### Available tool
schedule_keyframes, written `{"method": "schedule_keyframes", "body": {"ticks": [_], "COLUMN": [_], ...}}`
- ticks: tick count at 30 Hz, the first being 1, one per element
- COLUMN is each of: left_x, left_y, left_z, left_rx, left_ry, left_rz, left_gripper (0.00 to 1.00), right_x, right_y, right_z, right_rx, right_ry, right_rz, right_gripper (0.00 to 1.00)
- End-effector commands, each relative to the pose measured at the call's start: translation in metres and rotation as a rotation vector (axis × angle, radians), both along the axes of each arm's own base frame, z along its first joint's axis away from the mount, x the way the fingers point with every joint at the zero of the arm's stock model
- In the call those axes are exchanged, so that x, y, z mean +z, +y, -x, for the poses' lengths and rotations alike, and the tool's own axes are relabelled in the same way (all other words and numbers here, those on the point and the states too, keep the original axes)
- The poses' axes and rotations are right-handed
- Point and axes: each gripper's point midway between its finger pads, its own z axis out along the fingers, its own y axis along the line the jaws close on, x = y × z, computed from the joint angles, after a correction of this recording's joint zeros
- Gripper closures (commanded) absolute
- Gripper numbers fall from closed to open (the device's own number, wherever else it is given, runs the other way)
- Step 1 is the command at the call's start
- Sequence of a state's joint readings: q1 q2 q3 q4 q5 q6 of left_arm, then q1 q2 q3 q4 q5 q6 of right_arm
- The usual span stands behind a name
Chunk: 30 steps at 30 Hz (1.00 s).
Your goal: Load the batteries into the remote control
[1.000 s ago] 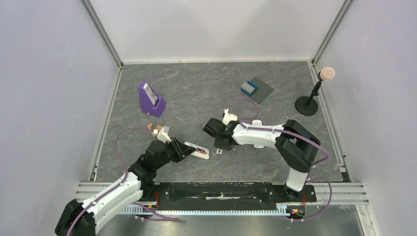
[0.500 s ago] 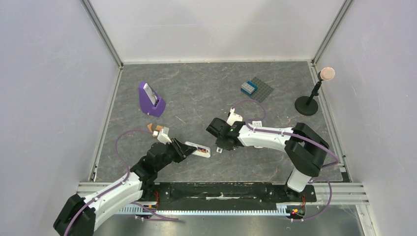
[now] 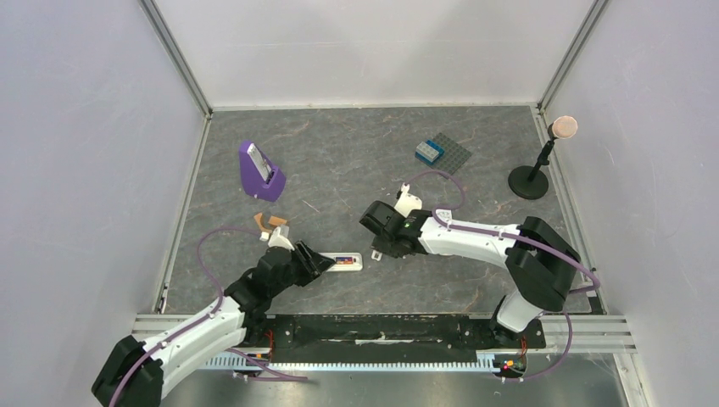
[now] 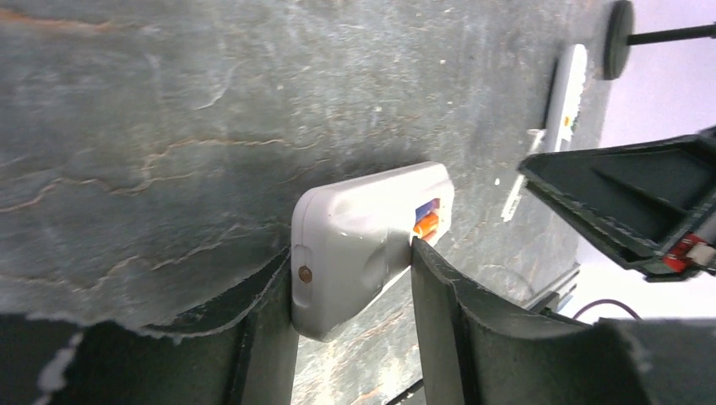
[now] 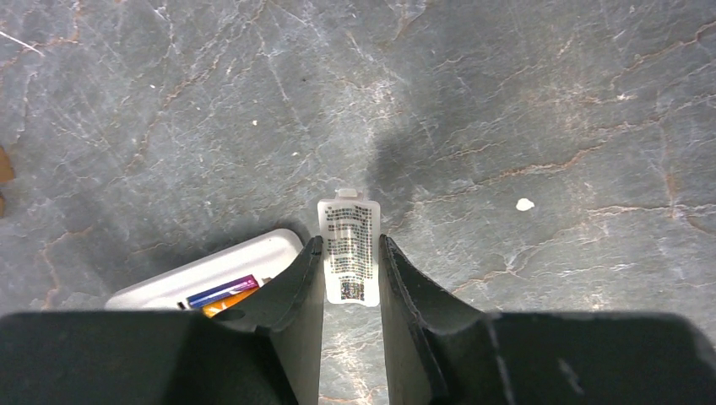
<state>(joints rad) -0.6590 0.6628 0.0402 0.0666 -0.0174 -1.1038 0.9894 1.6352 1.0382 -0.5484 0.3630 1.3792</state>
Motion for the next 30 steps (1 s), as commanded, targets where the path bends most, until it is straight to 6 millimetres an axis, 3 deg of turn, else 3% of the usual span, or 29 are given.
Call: {"method": "schedule_keyframes", "body": {"ticks": [1, 4, 5, 16, 19, 23, 30], "left_x": [-0.025, -0.025, -0.023, -0.008, -0.002, 0.024, 0.093], "left_y": [0.024, 0.030, 0.032, 0.049, 0.061, 0.070, 0.026], "left_z": [0.012, 0.016, 0.016, 0.025, 0.030, 0.026, 0.004], "left_rx": [0.067, 0.097, 0.102, 0.184, 0.238, 0.267, 0.006], "left_ry": [0.113, 0.153, 0.157, 0.253, 0.285, 0.232, -0.072], "left_rz": [-0.117, -0.139, -0.146, -0.204, -0.239, -0.252, -0.143], "left_gripper": [0.46, 0.38, 0.28, 0.22, 0.22, 0.21, 0.25], "right_x": [0.014, 0.016, 0.017, 0.026, 0.031, 0.038, 0.052], "right_y": [0.003, 0.005, 0.006, 0.016, 0.018, 0.025, 0.044], "right_z": [-0.006, -0.006, -0.006, 0.001, 0.003, 0.007, 0.013], "right_rx": [-0.032, -0.030, -0.028, -0.023, -0.023, -0.016, -0.015], "right_ry": [-0.033, -0.029, -0.027, 0.004, 0.010, 0.021, 0.078], "right_rz": [-0.053, -0.066, -0.070, -0.151, -0.180, -0.235, -0.371], "right_gripper": [0.75, 0.75, 0.75, 0.76, 0.76, 0.76, 0.83]}}
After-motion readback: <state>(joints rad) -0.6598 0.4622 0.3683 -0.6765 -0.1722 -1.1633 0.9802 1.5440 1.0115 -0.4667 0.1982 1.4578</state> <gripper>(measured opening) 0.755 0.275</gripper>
